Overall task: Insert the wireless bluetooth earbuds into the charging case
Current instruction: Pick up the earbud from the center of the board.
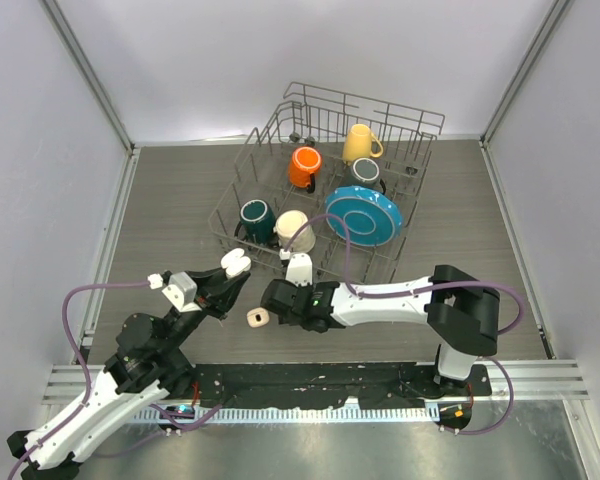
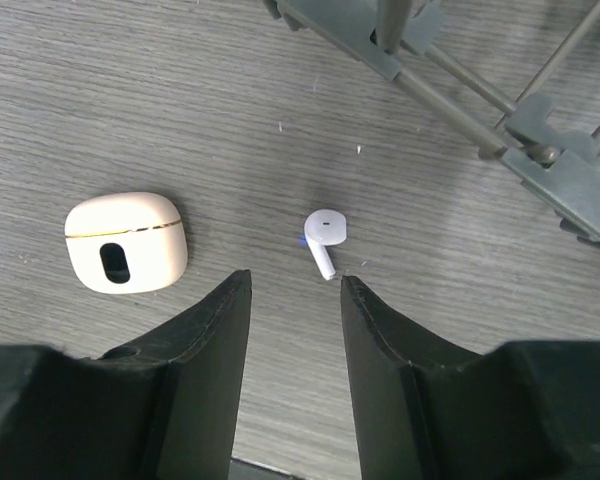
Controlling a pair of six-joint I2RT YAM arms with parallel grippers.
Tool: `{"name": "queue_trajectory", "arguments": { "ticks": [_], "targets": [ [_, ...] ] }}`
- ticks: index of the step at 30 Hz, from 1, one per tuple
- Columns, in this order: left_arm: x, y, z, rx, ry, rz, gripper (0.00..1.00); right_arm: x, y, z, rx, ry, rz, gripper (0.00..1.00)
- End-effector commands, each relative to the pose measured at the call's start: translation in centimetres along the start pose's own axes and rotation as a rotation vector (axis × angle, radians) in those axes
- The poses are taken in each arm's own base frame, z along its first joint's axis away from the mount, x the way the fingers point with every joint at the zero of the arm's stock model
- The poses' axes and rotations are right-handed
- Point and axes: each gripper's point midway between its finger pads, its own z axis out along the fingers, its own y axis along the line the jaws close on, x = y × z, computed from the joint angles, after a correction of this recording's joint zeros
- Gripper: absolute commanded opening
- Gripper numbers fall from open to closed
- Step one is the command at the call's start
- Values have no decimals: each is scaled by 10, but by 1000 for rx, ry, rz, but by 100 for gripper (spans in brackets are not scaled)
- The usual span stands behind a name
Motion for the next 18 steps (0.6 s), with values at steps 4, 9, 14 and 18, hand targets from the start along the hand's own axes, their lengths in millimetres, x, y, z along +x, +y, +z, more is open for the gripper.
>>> {"name": "queue_trajectory", "arguments": {
  "ticks": [4,9,14,18],
  "targets": [
    [-23,-1,2,0,-63,-16,0,-24,8,-6,-46,-165,-26,47],
    [-21,-1,3,0,-61,-14,0,-31,5,-11,4,-257,-56,46],
    [-21,-2,3,3,-60,-18,0,-30,2,-13,12,-287,-48,45],
    [-20,-1,3,0,-60,-17,0,-28,-1,-19,19,-331,-32,45]
  ]
}}
